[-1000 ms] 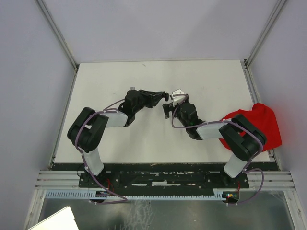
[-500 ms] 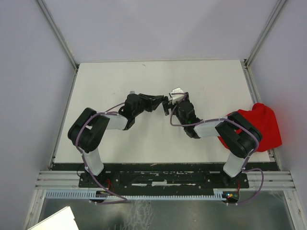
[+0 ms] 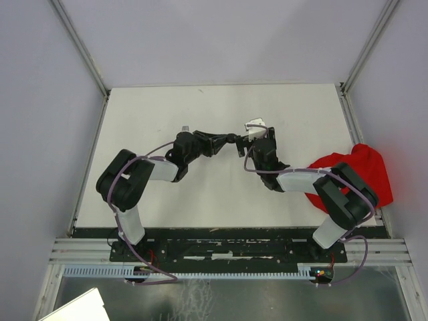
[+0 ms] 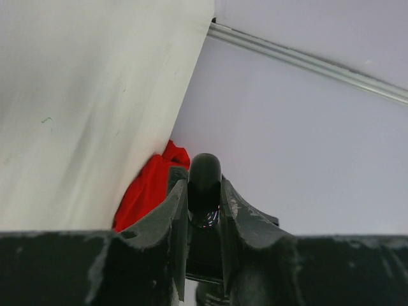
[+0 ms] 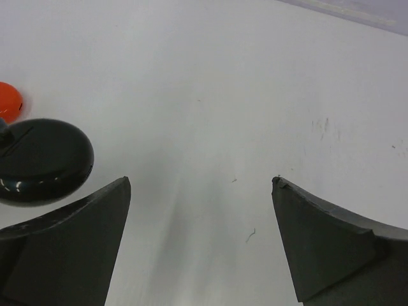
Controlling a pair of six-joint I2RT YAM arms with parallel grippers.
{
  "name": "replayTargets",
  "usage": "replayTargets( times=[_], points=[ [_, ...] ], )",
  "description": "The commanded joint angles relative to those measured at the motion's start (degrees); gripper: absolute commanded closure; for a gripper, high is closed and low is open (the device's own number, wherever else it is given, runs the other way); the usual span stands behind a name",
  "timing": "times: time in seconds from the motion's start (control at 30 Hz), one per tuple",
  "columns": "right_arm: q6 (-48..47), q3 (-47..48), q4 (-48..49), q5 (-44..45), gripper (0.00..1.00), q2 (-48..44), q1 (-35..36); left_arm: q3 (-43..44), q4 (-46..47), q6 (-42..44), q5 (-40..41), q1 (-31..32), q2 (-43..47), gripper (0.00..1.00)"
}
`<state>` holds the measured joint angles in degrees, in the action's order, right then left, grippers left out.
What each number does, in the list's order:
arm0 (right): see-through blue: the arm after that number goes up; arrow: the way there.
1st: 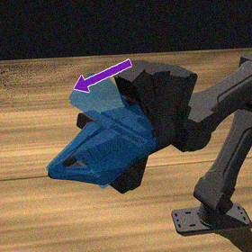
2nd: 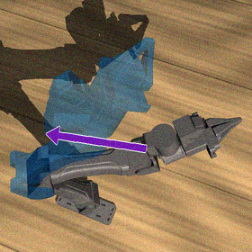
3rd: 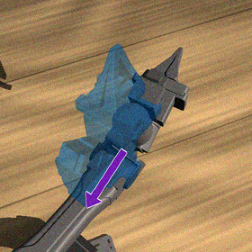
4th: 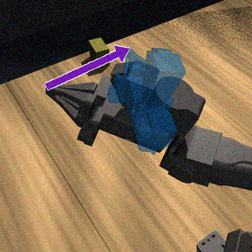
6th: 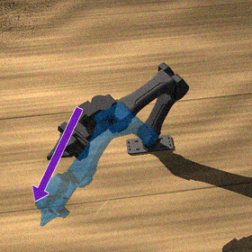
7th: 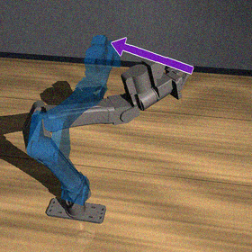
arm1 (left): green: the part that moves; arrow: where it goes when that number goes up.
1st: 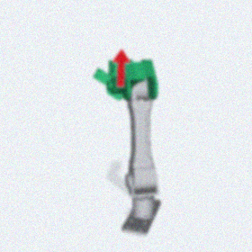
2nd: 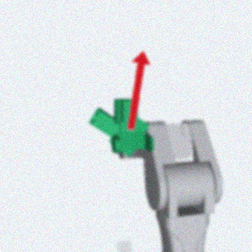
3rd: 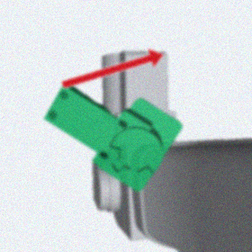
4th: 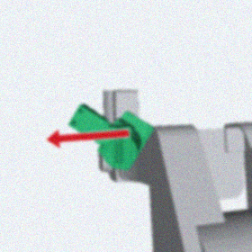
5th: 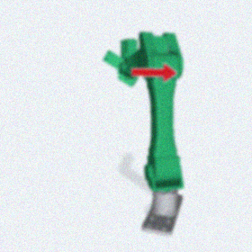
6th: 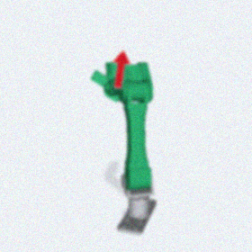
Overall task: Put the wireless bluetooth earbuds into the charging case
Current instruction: Close the charging case, then place the charging case at the center of the board.
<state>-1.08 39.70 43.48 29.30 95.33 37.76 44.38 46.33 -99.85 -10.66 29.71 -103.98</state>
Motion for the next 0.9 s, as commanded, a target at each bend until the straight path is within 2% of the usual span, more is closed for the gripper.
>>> replayTargets(
  times=[0.0, 0.07, 0.13, 0.3, 0.87],
  points=[
    [9.06, 6.50, -18.44, 0.21, 0.00, -5.39, -2.06, 4.94, 0.53, 11.35, -4.23, -1.32, -2.98, 0.97],
    [10.45, 8.20, -22.93, -1.62, 0.00, -6.17, -2.33, 7.11, -5.79, 16.97, -3.81, -1.56, -3.32, 0.97],
    [10.79, 8.15, -23.30, -2.36, 0.00, -7.00, -2.45, 8.59, -11.71, 22.50, -0.99, -1.54, -2.90, 0.97],
    [11.22, 8.07, -24.77, -3.20, 0.00, -9.19, -3.04, 8.88, -18.65, 30.45, 6.94, -1.67, -1.13, 0.97],
    [13.74, 7.76, -25.86, -7.55, 0.01, -10.51, -5.50, 10.10, -23.83, 37.74, 15.19, -1.92, -3.03, 0.97]
  ],
)
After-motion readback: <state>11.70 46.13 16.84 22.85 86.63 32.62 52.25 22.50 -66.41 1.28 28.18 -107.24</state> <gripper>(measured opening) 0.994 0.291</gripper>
